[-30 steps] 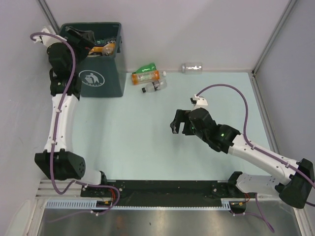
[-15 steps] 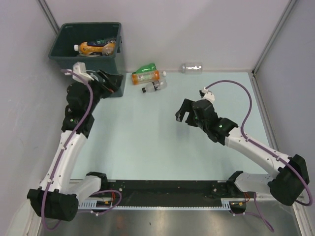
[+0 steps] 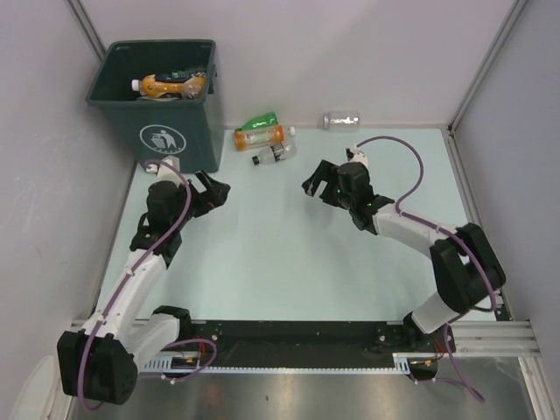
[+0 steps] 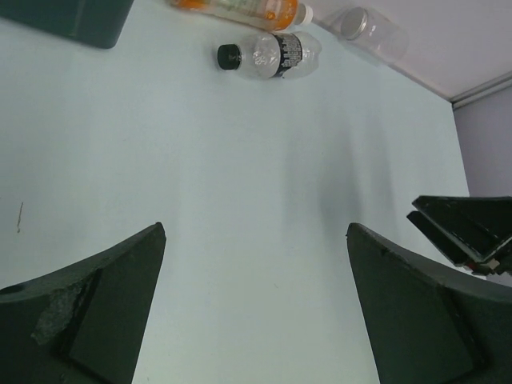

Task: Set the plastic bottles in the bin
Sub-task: Pick up the plastic bottle at the center of the board.

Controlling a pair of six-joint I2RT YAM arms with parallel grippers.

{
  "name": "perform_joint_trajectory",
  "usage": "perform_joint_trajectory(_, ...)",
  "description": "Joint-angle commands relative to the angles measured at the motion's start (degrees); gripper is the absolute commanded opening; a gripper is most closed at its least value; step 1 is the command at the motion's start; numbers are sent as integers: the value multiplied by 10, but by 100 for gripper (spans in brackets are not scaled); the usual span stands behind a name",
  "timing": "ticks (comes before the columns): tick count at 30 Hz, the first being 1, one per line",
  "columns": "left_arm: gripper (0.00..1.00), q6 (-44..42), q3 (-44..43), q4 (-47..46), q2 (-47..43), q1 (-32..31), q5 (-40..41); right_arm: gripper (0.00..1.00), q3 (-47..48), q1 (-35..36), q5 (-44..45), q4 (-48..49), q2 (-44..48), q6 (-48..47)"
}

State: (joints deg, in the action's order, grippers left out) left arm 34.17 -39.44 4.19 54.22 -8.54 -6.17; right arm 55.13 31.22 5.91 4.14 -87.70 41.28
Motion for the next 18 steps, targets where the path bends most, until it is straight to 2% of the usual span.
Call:
perform_joint_trajectory(1, 100, -8, -6, -29, 37, -3, 13, 100, 6, -9, -42, 197, -75, 22)
perform_joint_trajectory(5, 100, 20, -3, -70, 86, -2, 11, 99, 54, -17, -42, 260, -175, 49)
perform_joint_trajectory(11, 100, 43, 7, -108, 136, -2, -4, 96, 187, -19, -33, 318, -324, 99)
perform_joint_trajectory(16, 100, 48, 23, -113, 129, -2, 7, 95, 308, -14, -3, 294, -413, 130)
perform_joint_trajectory(18, 100, 48, 28, -110, 124, -2, 21, 95, 362, -11, 15, 237, -436, 131)
